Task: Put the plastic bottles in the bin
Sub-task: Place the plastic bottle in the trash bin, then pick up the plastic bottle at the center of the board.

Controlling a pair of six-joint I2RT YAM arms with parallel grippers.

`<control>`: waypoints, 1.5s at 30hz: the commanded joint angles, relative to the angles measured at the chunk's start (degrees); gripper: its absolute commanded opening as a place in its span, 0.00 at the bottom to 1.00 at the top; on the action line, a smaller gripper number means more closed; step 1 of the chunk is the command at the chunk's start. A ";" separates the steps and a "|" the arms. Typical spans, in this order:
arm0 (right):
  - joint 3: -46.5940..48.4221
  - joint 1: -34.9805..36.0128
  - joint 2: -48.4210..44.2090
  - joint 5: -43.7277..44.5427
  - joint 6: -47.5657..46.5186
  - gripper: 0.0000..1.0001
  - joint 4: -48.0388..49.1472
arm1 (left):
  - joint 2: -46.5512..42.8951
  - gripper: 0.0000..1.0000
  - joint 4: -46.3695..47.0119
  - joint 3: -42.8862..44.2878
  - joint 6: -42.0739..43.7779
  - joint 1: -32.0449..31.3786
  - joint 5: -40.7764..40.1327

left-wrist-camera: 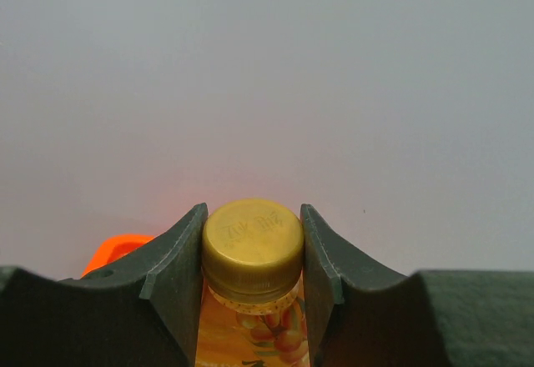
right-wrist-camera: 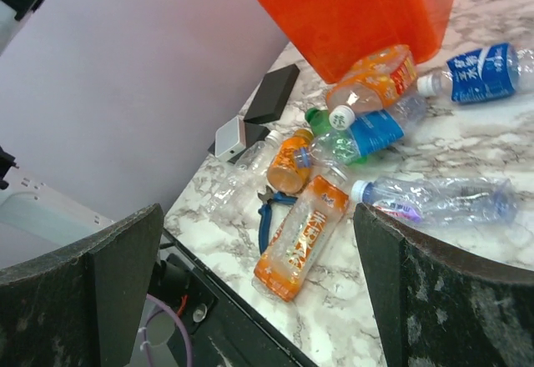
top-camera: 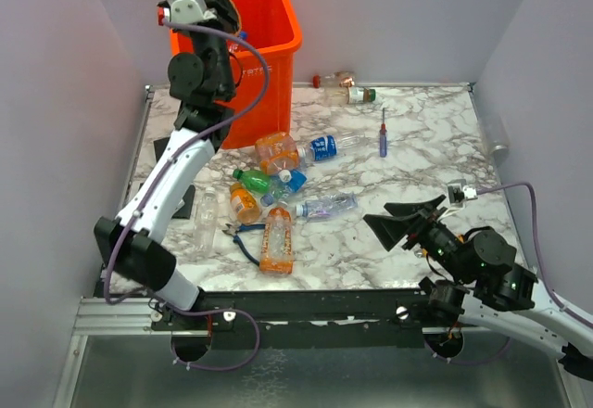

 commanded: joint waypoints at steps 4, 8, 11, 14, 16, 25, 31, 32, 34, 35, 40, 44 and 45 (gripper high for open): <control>-3.25 0.10 -5.78 8.43 3.32 0.99 -8.18 | 14.81 0.04 8.55 10.98 -9.02 6.28 -9.28; -3.94 0.12 -8.85 11.32 1.72 1.00 -9.84 | 16.51 0.76 7.37 12.19 -13.15 6.63 -7.72; -5.01 0.09 -10.63 12.22 0.27 1.00 -9.35 | 16.25 0.99 6.89 14.52 -14.11 5.97 -8.37; -5.50 0.08 -10.60 12.69 -0.44 1.00 -8.73 | 15.27 0.99 6.55 17.37 -11.46 3.46 -8.87; -5.70 0.07 -9.86 13.22 -0.43 1.00 -8.29 | 13.54 0.99 5.41 17.73 -11.30 1.26 -8.99; 0.22 0.10 -0.09 23.21 3.07 1.00 -10.83 | -1.84 0.99 -11.03 -1.16 -19.02 -13.38 1.24; 10.46 0.07 15.83 30.24 6.46 1.00 -18.37 | -11.15 0.99 -27.67 -17.64 -22.24 -18.47 9.78; 12.02 0.06 18.88 30.33 7.06 1.00 -19.12 | -12.85 0.99 -29.43 -20.98 -22.37 -18.57 10.74; 14.32 -0.33 23.95 29.25 8.32 1.00 -18.95 | -16.59 0.99 -32.05 -27.61 -22.85 -18.65 10.60; 14.94 -1.06 26.17 27.77 8.19 1.00 -17.48 | -18.67 0.99 -32.90 -30.66 -22.72 -18.61 9.44; 15.31 -17.03 36.80 6.03 10.33 1.00 -8.62 | -29.09 0.99 -35.38 -43.35 -23.13 -18.64 5.57; 12.31 -28.64 43.89 -9.25 15.24 1.00 1.81 | -35.11 0.99 -35.58 -48.94 -24.06 -18.56 1.49; 11.74 -30.80 46.16 -11.40 16.82 1.00 4.54 | -36.27 0.99 -35.62 -50.05 -24.94 -18.58 -0.68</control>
